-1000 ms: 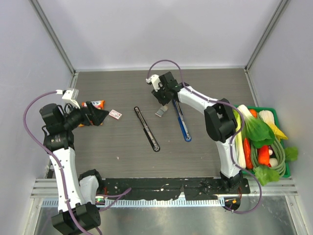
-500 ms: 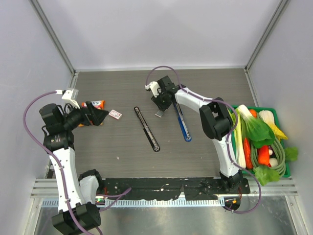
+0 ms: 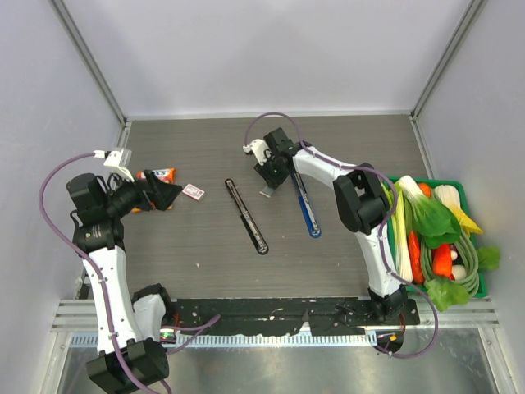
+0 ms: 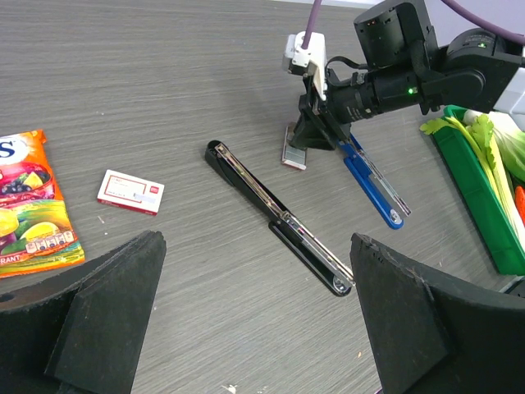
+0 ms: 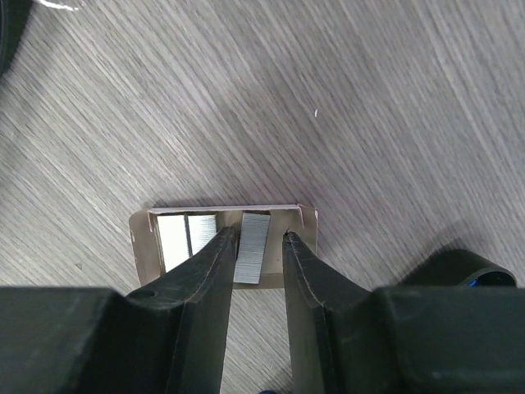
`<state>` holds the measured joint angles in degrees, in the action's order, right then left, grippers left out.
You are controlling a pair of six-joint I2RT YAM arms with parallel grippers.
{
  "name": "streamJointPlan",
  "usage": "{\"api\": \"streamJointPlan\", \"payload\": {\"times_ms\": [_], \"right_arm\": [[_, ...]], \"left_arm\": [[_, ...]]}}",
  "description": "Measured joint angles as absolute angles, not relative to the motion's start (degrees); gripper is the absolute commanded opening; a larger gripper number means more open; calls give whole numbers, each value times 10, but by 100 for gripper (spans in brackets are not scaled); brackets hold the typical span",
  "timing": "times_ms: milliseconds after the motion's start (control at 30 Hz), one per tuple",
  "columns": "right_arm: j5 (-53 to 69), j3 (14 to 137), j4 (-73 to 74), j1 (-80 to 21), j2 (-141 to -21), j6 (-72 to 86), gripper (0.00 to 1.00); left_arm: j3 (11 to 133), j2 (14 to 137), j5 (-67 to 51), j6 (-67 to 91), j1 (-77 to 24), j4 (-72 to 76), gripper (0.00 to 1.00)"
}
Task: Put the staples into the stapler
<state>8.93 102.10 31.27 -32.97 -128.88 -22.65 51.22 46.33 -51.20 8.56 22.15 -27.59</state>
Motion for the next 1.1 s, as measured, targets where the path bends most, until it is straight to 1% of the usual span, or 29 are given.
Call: {"api": "streamJointPlan", "payload": {"times_ms": [300,567,667,800,1100], "right_arm": [[98,1029,325,-329,-1294,-231,31],[107,1046,335,-329,-1305,-236,32],[107,1048,336,-328,-1306,-236,29],[113,1054,341,-328,-1311,-236,17],[115,1059,341,-328,-1314,-224,13]], "left_arm": [[512,464,-512,86,222,-276,100],[512,464,-512,86,222,-276,100],[512,464,-512,86,222,-276,100],[512,464,-512,86,222,-276,100],[512,464,-512,86,222,-275,100]]}}
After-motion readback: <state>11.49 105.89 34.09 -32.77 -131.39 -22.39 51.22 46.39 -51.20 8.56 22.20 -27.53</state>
